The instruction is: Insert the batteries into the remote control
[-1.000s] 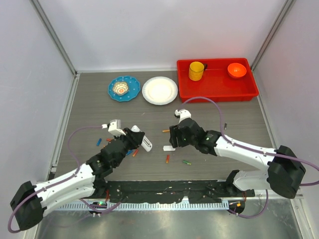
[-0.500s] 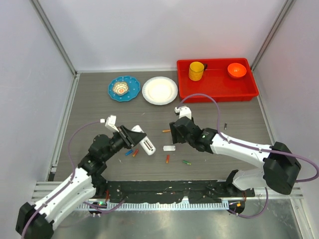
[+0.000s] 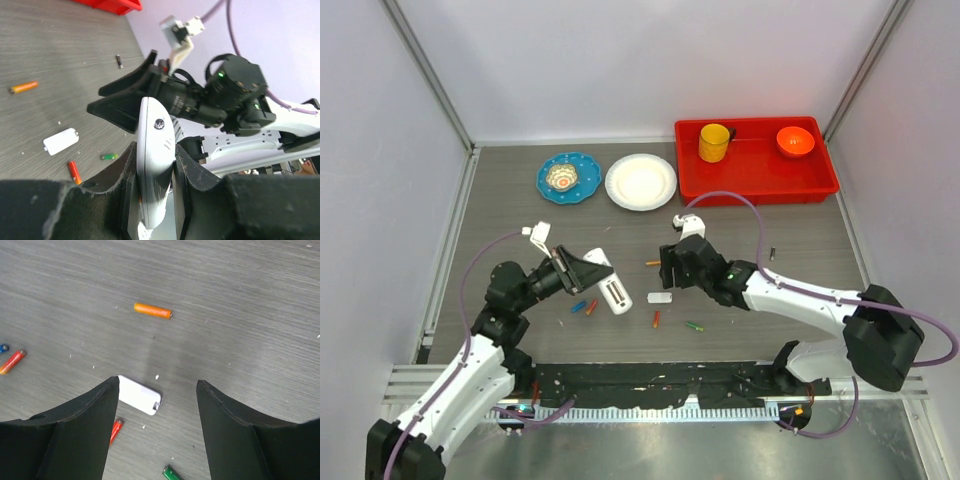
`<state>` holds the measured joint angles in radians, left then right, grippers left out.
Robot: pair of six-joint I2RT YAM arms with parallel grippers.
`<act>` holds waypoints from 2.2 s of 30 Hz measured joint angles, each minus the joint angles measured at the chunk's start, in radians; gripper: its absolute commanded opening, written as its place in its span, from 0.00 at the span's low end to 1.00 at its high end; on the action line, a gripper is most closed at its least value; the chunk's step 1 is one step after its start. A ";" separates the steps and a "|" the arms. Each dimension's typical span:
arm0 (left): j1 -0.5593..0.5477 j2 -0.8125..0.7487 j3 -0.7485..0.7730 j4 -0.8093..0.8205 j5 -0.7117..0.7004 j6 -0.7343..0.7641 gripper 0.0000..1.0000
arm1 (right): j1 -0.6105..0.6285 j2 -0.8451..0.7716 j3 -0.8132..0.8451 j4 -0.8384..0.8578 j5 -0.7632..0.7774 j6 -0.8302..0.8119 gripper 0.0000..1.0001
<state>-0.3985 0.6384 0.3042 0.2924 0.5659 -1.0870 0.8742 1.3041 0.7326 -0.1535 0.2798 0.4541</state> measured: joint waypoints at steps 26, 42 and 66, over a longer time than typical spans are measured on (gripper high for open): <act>0.001 -0.044 -0.099 0.204 0.069 -0.087 0.00 | -0.080 0.201 0.122 0.056 0.060 0.058 0.69; 0.001 -0.054 -0.099 0.145 0.026 -0.053 0.00 | -0.102 0.200 0.148 0.048 0.072 -0.026 0.56; 0.001 -0.118 -0.129 0.152 0.008 -0.019 0.00 | -0.103 0.274 0.179 0.055 -0.036 -0.065 0.57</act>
<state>-0.3977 0.5205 0.1753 0.4442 0.5743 -1.1065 0.7712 1.5780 0.9115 -0.0990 0.2440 0.3893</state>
